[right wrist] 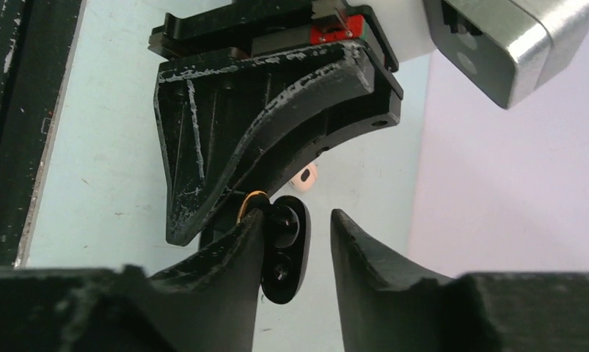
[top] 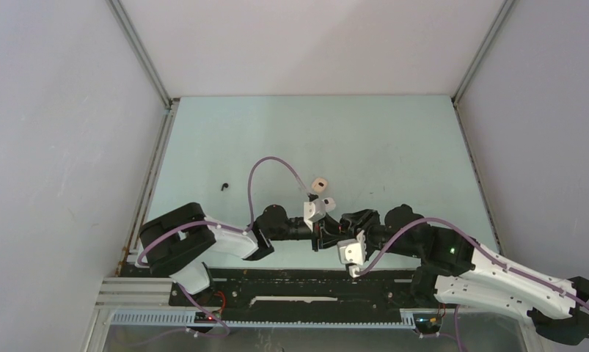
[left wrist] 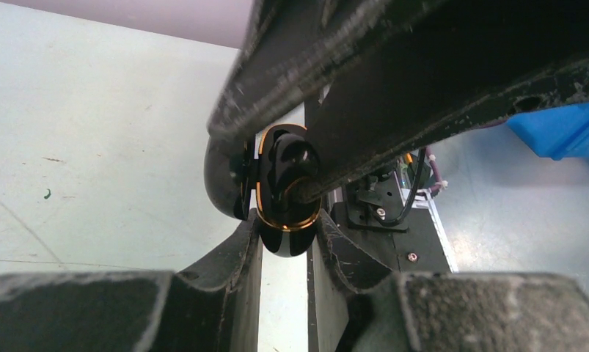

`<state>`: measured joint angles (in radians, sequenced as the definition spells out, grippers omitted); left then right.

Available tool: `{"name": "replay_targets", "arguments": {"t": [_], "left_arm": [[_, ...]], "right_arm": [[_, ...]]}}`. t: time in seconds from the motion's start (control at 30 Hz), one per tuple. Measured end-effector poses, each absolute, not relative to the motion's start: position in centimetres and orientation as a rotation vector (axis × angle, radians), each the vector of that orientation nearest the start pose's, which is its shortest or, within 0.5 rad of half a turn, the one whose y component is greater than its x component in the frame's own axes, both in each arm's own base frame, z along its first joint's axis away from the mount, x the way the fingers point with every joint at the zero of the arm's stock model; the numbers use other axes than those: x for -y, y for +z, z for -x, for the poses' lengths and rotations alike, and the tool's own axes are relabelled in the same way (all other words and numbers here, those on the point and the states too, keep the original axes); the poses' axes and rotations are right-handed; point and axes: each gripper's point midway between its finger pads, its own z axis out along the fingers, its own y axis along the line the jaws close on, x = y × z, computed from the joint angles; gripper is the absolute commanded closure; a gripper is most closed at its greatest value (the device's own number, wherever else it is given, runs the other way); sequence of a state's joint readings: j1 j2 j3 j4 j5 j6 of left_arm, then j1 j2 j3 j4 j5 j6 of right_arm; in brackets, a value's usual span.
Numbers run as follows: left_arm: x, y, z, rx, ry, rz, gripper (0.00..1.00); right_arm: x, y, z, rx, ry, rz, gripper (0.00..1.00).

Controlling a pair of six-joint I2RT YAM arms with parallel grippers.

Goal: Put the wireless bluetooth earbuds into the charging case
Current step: Place the earbud in the charging case.

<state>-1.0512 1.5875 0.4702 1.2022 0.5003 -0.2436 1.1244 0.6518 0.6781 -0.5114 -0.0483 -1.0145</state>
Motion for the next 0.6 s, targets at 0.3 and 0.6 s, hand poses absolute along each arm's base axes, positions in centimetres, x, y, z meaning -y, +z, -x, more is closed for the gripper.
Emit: {"name": "replay_targets", "arguments": {"t": [0.3,0.6], "left_arm": [[40.4,16.6,-12.4,-1.285,-1.385,-1.038,1.0],[40.4,16.8,-12.4,-1.276,-1.386,-1.036,1.0]], "right_arm": [[-22.2,22.9,-14.1,-1.094,0.167,1.823,0.29],[-20.2,22.8,-13.1,-1.271,0.265,1.874,0.22]]}}
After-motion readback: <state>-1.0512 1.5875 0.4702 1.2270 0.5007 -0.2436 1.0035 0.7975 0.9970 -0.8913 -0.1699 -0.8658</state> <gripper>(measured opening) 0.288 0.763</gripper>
